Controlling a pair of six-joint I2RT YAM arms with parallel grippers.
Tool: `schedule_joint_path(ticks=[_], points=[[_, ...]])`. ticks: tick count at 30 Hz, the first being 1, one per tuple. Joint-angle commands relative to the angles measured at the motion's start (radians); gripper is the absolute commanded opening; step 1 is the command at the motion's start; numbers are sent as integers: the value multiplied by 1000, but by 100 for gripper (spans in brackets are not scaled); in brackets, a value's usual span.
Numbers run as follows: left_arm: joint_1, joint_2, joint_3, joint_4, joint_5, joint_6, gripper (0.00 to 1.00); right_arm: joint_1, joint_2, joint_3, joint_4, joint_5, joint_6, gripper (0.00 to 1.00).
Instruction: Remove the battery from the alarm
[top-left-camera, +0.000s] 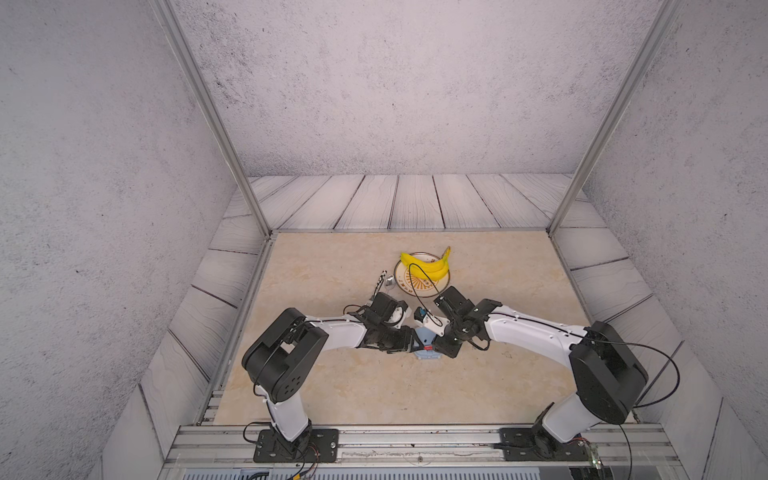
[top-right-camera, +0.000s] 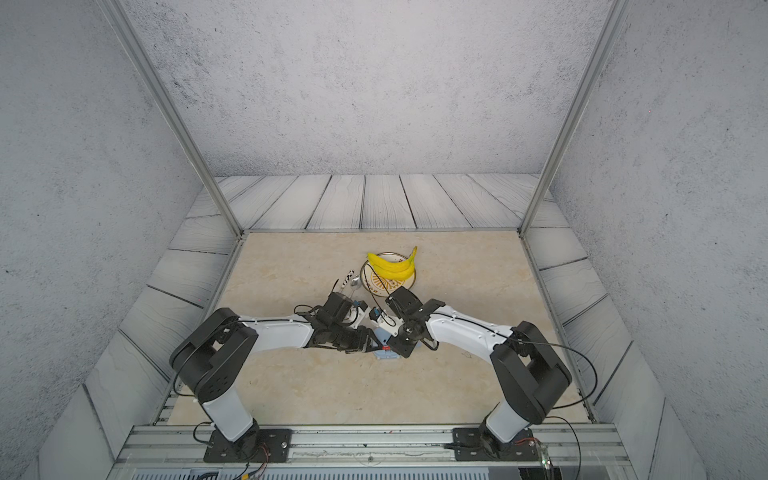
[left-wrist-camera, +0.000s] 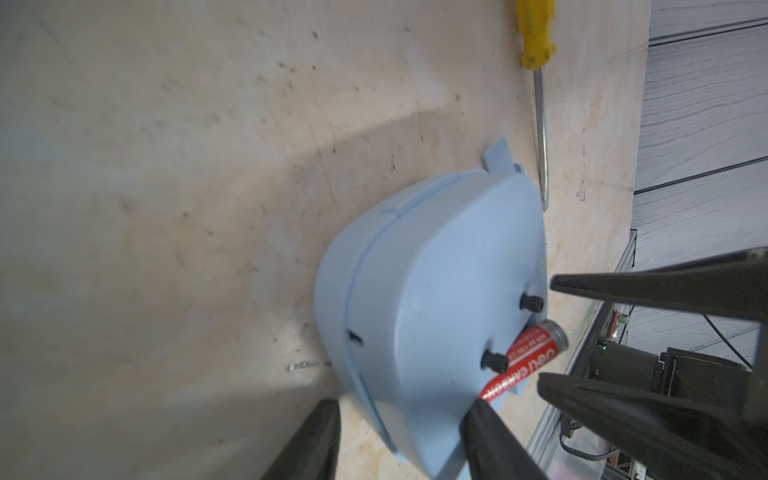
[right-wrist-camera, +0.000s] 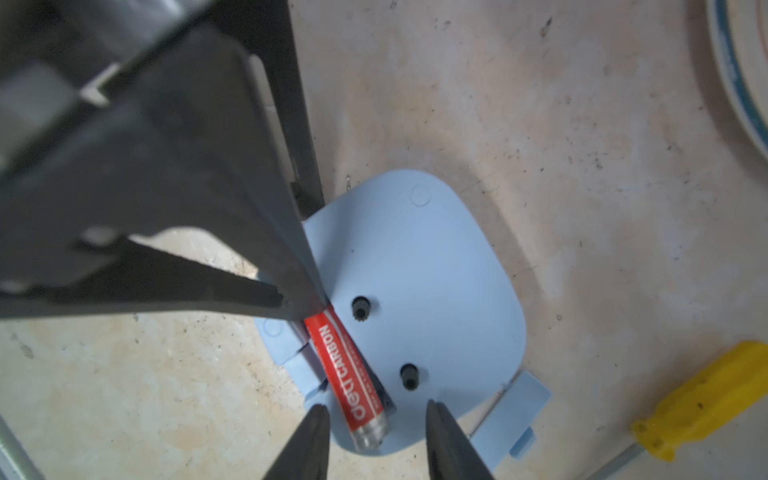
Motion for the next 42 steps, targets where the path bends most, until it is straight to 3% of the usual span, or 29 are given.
schedule_joint_path(ticks=[1,20,27,36,42], points=[[-5,52,-27,-108,-86,15,54,8,13,7,-18,-5,-9,41],[-6,52,-25,-111,-91,12,54,25,-12,-32,-30,-36,6,31],[-4,46,-24,-115,-89,10,55,30,-28,-37,-27,-32,11,17],[10,-36,-34,-100,-51,-9,65,20,-138,-51,-7,117,106,4],[47,-130,-63,-66,-22,-34,75,-89,-221,-73,-12,190,263,0]])
